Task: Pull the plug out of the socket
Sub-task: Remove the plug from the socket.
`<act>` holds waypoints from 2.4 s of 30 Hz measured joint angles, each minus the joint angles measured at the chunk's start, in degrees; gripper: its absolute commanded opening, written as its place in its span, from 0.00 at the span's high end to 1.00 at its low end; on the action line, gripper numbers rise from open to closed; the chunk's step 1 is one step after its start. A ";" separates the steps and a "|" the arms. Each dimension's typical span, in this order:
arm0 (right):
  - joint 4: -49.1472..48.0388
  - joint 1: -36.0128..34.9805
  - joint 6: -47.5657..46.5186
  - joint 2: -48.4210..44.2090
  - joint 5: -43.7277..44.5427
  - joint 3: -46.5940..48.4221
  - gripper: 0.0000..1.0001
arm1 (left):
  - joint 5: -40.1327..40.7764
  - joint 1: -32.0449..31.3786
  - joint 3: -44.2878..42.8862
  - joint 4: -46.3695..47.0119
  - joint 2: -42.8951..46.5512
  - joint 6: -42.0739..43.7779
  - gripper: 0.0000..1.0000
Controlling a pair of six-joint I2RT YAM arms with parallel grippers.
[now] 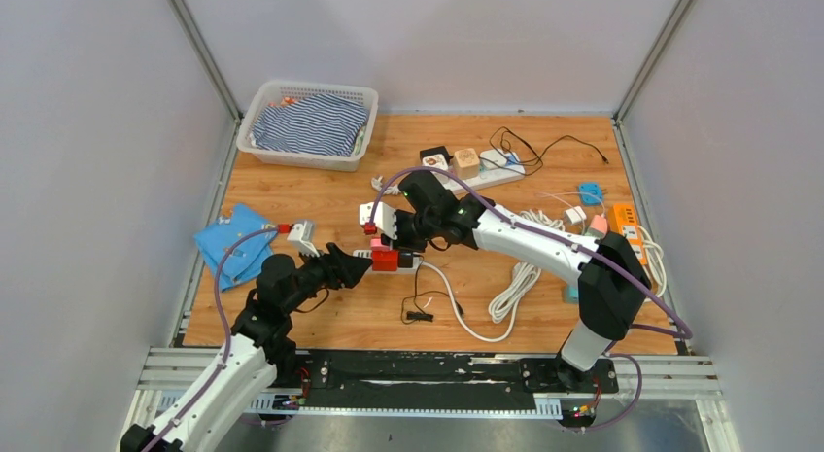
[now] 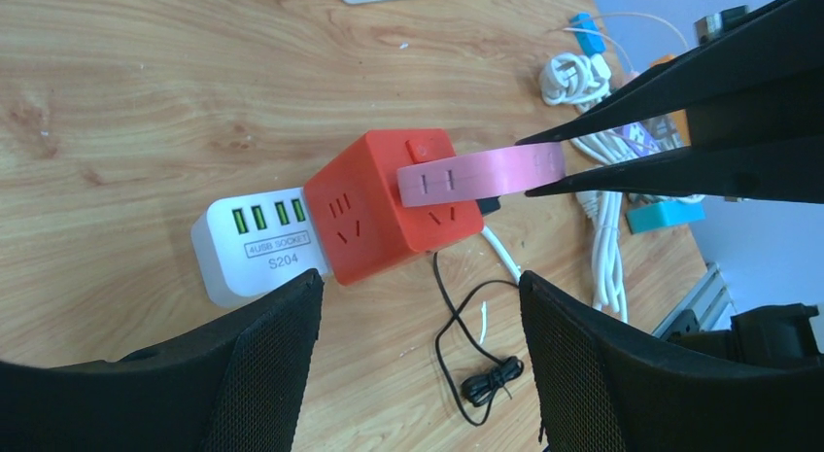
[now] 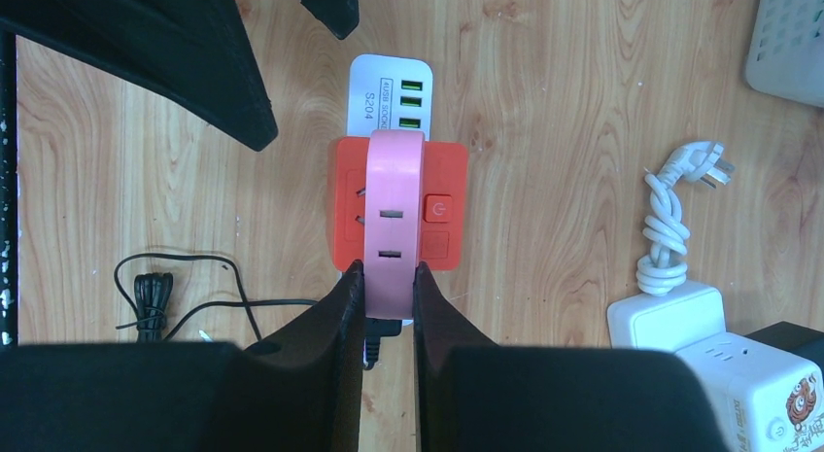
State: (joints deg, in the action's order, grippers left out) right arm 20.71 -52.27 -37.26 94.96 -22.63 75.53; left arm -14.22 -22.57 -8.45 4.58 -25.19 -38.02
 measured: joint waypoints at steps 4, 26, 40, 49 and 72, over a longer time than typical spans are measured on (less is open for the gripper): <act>0.07 0.22 0.11 0.02 -0.52 0.00 0.74 | 0.00 0.00 0.00 0.68 -3.17 0.02 0.26; 2.84 -0.20 3.76 3.17 -0.66 1.20 0.59 | 0.02 0.00 0.00 3.61 -8.02 0.04 0.31; 1.22 -1.40 7.54 3.61 0.74 1.20 0.58 | 0.04 0.00 0.00 5.70 -11.37 0.07 0.34; -0.07 -1.40 9.11 3.61 1.33 1.20 0.81 | 0.02 -0.07 0.00 7.69 -13.18 0.02 0.34; -1.14 -1.90 9.22 3.96 3.45 1.20 0.99 | 0.09 -0.50 1.81 10.05 -15.28 -0.15 0.49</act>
State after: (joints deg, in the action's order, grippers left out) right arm 19.57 -54.17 -28.03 98.91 -19.18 76.73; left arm -14.13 -23.07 -6.63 14.63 -40.47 -38.17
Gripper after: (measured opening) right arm 0.232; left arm 0.517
